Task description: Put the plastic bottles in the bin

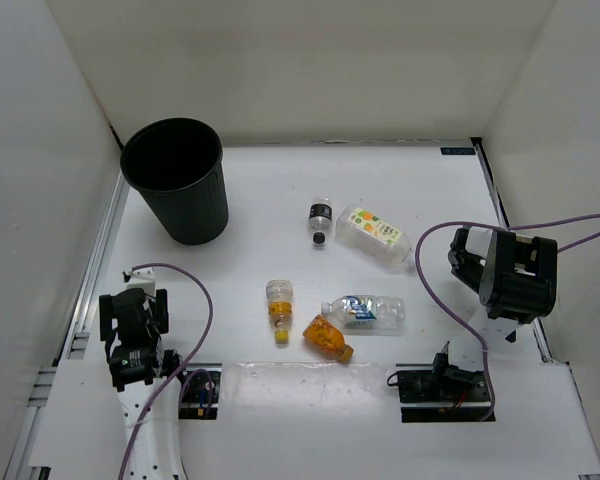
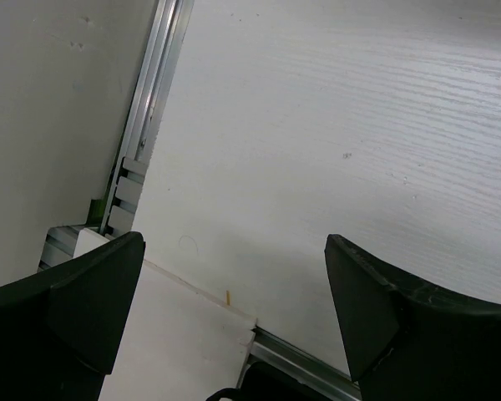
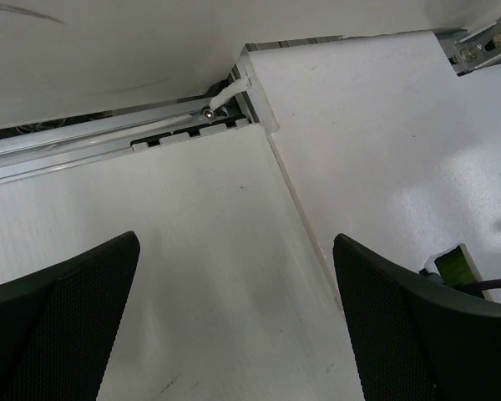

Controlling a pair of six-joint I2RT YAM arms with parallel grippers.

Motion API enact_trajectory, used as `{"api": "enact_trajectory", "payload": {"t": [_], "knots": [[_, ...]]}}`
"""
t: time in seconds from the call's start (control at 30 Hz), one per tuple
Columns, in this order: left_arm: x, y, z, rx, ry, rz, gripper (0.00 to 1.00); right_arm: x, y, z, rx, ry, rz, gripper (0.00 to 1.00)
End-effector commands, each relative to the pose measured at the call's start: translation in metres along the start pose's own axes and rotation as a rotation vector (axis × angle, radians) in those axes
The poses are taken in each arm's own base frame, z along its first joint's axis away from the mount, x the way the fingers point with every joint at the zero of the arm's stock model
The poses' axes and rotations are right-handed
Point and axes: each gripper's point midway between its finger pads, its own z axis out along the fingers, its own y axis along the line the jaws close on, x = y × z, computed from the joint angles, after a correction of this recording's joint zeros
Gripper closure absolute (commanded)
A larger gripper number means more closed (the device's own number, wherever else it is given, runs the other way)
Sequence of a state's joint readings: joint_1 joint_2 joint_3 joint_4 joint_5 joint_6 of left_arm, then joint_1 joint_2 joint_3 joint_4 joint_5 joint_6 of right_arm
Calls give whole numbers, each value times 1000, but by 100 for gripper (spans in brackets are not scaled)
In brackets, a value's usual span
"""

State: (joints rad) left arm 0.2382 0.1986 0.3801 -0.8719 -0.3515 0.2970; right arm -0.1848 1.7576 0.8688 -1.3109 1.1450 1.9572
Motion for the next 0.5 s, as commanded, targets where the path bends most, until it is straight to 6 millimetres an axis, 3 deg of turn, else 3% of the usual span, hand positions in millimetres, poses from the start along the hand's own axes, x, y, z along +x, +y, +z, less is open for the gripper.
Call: {"api": "enact_trajectory", "payload": {"t": [0.0,0.07,0.13,0.17,0.23,0.3,0.4,0.43,0.47], "knots": [[2,-1,1,-4,1,-21,0,-18,-15,-1,42,-46,42,0],[4,2,1,-22,16,-17,0,-24,-10,-4,24,-58,1,0],[-2,1,-1,4,18,1,0,-41,8,-13,-13,-75,-119,0],[-8,2,-3,12,11,15,0,-65,29,-30,-61,-64,-254,0],[-36,4,-21,76,-38,5,0,-86,51,-47,-107,-44,-330,0],[-66,8,-37,117,-132,15,0,-99,68,-79,-234,111,-422,0],[-105,-6,-62,277,-261,68,0,-111,100,-142,-643,145,-497,0],[-111,-11,-69,320,-283,90,0,-115,119,-208,-1009,137,-409,0],[-114,-21,-77,392,-300,113,0,-113,121,-249,-1252,98,-449,0]]}}
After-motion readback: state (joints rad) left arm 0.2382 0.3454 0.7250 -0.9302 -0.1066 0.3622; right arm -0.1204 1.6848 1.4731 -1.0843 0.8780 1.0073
